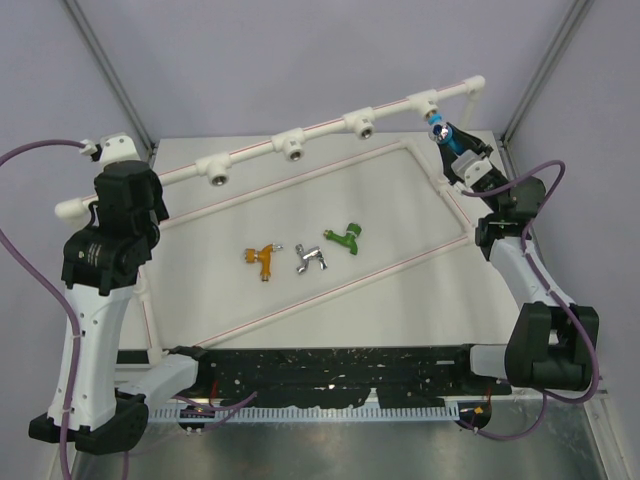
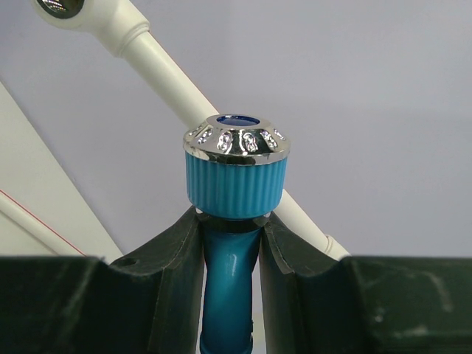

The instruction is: Install the water faucets

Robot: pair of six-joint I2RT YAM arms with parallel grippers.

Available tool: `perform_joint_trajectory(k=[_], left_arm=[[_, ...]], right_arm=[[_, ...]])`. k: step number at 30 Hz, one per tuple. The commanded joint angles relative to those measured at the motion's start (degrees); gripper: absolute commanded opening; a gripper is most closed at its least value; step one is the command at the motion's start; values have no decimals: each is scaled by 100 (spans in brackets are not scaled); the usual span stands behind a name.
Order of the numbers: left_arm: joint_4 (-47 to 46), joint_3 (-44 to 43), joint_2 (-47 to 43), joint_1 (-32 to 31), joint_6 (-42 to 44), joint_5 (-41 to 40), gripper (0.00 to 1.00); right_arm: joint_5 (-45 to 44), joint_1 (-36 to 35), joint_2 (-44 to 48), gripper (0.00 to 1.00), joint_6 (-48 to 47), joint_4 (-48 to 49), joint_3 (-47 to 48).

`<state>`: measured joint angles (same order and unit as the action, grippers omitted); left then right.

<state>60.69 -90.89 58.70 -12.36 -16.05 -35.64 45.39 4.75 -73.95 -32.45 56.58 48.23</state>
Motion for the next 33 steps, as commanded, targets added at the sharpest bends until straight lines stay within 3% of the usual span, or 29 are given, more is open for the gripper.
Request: perform_joint_trajectory(k=[1, 8, 17, 33], left_arm=[[-74, -95, -148, -30, -29, 303, 0], [-74, -104, -148, -30, -38, 347, 0], [-66, -104, -166, -30, -64, 408, 0], [-83, -69, -209, -38, -65, 488, 0]], right_arm=[[5, -9, -84, 5, -16, 143, 108], [14, -71, -190, 5, -33, 143, 187], [-214, -168, 39, 5, -649, -990, 354], [-943, -308, -31, 5, 1089, -569, 178]])
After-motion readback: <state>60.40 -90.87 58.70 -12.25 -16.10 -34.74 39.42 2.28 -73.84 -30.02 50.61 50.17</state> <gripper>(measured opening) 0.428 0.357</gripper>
